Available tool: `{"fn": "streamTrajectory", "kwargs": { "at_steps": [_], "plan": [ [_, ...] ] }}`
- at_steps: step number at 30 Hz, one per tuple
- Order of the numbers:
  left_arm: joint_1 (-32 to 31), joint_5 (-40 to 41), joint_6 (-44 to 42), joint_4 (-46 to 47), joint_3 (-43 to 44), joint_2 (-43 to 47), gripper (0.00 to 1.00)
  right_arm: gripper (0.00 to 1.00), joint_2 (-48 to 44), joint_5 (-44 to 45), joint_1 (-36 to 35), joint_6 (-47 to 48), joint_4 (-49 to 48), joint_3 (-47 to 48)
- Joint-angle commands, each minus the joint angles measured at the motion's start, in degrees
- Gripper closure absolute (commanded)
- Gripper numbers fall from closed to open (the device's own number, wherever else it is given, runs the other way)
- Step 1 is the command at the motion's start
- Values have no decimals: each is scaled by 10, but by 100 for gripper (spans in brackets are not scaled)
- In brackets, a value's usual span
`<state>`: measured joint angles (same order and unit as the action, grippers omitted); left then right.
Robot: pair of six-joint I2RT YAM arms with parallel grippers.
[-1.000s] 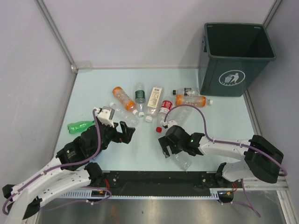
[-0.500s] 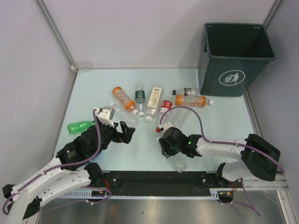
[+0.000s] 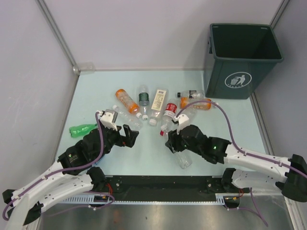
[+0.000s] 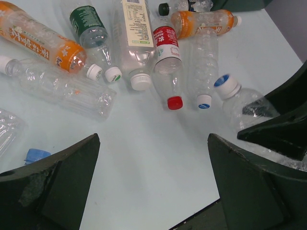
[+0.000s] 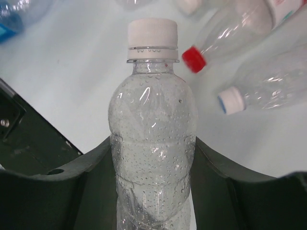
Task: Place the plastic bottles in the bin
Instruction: Pick up the plastic bottle at the center of the board, then place the plastic bottle in the trash bin.
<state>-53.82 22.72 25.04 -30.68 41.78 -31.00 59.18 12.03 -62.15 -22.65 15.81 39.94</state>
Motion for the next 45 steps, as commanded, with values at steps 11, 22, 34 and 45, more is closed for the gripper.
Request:
{"fn": "streamTrajectory", "kwargs": {
  "at_steps": [11, 22, 34, 45],
  "plan": [
    [2, 7, 7, 7, 0, 2, 0, 64, 11, 184, 133, 143, -43, 286],
    [2, -3, 8, 13, -3, -6, 0, 62, 48, 50, 439, 133, -223, 401],
    [2, -6, 8, 13, -4, -8, 0, 62, 226, -13, 594, 73, -297, 592],
    [2, 0, 9, 11, -5, -13, 0, 55, 440, 19, 593, 162, -306, 763]
  ]
}}
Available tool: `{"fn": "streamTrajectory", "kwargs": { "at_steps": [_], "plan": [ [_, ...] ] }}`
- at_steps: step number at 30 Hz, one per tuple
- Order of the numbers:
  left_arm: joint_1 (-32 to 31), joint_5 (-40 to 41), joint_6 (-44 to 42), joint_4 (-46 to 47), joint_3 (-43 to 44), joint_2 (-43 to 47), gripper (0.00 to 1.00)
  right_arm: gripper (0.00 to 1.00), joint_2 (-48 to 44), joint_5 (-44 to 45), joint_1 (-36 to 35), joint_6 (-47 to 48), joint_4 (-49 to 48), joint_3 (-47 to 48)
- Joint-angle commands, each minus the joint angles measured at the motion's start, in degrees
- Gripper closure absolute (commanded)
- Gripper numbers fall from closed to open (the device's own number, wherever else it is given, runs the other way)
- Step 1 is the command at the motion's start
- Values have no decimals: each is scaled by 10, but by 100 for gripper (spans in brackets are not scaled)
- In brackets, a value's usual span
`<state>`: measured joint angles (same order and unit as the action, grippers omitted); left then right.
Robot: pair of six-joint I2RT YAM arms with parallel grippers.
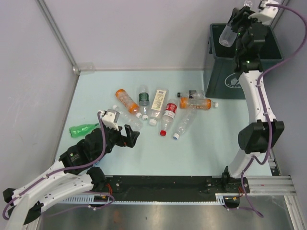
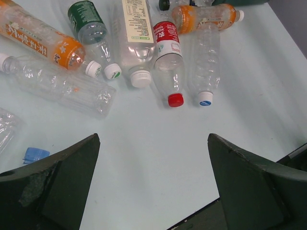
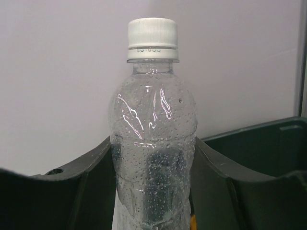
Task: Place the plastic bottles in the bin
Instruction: Place the plastic bottle in the trash bin.
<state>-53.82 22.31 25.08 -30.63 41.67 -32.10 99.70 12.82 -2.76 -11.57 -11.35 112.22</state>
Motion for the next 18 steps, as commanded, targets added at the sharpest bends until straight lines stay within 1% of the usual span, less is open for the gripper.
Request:
{"fn": "streamTrajectory", "kwargs": {
  "at_steps": [1, 4, 5, 6, 7, 8, 13, 18],
  "plan": [
    [2, 3, 8, 10, -3, -5, 0, 55, 42, 19, -5, 59, -39, 42],
    [2, 2, 7, 10, -2, -11, 0, 52, 67, 43, -14, 95, -57, 44],
    [2, 2, 7, 11, -1, -12, 0, 48, 75, 49, -14, 101, -61, 45],
    [2, 4, 7, 10, 0, -13, 1, 37, 80, 58, -16, 111, -60, 47],
    [2, 4, 7, 8, 0, -15, 0, 22, 82, 61, -19, 114, -54, 53],
    [2, 5, 7, 8, 1, -15, 0, 1, 85, 63, -21, 114, -46, 57],
    [3, 7, 7, 7, 0, -11, 0, 0, 71, 69, -31, 134, -25, 63],
    [2, 8, 8, 4, 1, -7, 0, 0, 40, 72, -37, 124, -7, 55]
  ]
}}
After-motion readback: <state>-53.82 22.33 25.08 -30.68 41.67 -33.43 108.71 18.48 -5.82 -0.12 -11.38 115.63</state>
